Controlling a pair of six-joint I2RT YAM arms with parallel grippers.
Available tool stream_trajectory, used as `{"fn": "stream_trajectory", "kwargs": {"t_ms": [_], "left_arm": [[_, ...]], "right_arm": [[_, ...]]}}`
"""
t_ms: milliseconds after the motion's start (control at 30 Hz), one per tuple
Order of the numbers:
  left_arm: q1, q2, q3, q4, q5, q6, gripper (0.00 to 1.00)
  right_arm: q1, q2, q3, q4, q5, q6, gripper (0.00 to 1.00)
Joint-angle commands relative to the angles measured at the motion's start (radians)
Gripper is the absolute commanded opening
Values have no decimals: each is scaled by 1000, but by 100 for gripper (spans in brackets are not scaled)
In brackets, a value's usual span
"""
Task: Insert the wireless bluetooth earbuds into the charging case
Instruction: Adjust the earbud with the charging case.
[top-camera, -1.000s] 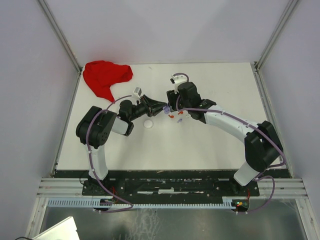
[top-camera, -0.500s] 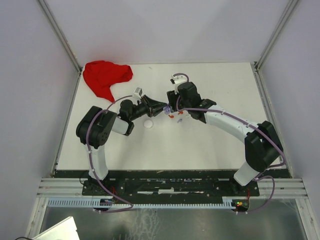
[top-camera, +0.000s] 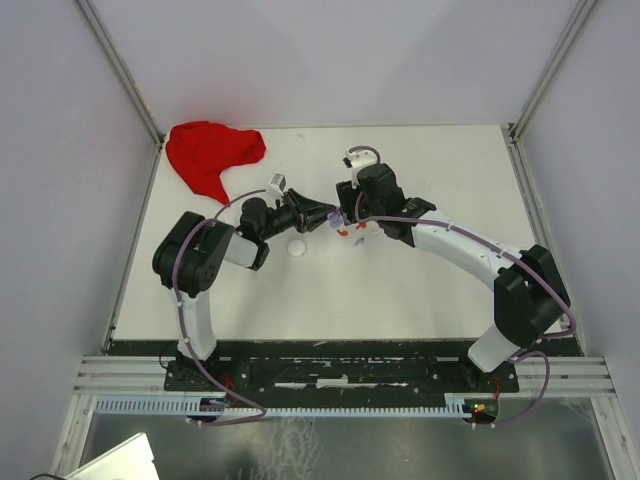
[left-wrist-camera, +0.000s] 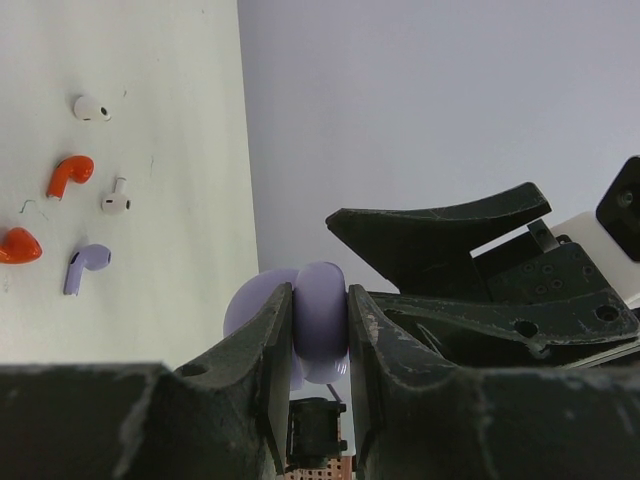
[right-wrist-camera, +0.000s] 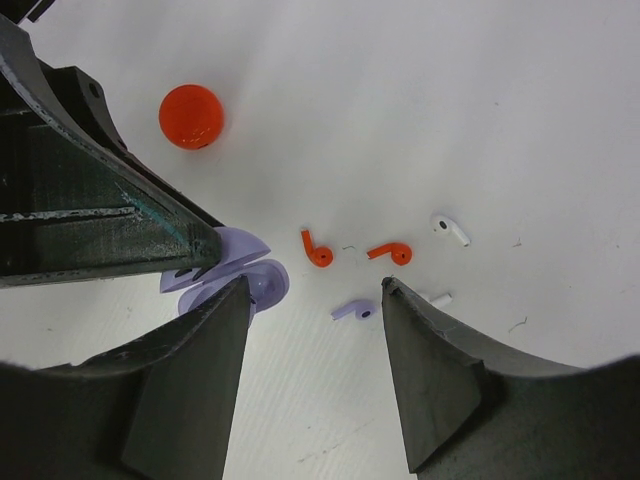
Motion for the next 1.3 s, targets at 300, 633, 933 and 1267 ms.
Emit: {"fn": "stream_trajectory", "kwargs": {"t_ms": [300,633,933,1267], "left_arm": [[0,16,35,49,-16,18,3],[0,12,25,63,-13,11,3],[-1,14,26,72,-18,2,3],[0,13,29,70,-18,1,3]], "right_arm": [[3,-48,21,-18,2,-7,64],[4,-35,29,-29,45,-10,64],[3,-16,38,-47,37,-13,64],[3,9,38,-48,14,-7,64]]}}
